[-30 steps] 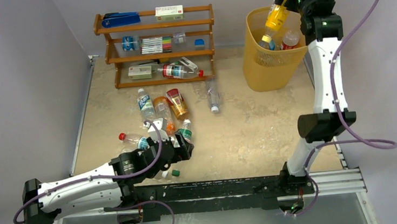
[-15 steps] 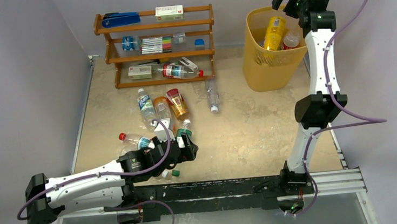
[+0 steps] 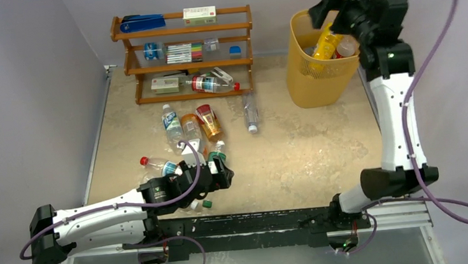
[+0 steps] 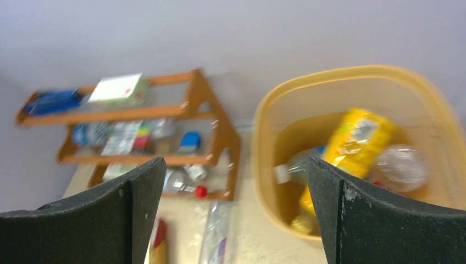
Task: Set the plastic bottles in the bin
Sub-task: Pick up the plastic bottle at the center of the board.
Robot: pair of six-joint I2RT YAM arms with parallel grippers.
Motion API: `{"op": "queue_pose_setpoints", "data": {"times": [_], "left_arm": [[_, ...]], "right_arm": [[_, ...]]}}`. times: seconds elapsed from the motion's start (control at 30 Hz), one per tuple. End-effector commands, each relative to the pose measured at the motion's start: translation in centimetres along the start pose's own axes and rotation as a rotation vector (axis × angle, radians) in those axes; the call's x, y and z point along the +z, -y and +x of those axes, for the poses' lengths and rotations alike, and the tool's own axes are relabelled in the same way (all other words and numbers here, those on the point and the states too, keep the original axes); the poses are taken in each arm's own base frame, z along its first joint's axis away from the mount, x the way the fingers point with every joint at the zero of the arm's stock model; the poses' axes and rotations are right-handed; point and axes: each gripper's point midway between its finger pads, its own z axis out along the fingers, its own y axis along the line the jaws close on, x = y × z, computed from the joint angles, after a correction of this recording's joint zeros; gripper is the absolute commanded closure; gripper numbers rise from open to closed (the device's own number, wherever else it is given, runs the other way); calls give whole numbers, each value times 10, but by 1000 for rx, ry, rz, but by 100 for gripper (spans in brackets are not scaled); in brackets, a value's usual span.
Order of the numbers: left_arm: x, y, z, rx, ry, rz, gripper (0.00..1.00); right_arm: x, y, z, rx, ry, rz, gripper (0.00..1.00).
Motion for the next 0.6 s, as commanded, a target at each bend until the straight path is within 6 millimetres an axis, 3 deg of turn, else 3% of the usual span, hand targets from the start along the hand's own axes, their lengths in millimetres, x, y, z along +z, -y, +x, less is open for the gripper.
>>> {"op": "queue_pose_setpoints", "data": {"times": [0.0, 0.1, 0.27, 0.47, 0.57], "left_arm": [[-18, 1, -33, -53, 114, 18, 10], [-32, -6, -49, -65, 159, 3, 10], [-53, -19, -67, -83, 207, -23, 10], [-71, -34, -81, -166, 276, -5, 10], [-75, -39, -82, -175, 282, -11, 10]], "right_arm": [[3, -62, 57, -63, -85, -184, 2], [1, -83, 100, -56, -138, -218, 3], [6, -112, 197, -80, -298, -202, 6], [11, -110, 289, -38, -427, -152, 6], [20, -110, 315, -28, -468, -150, 7]]}}
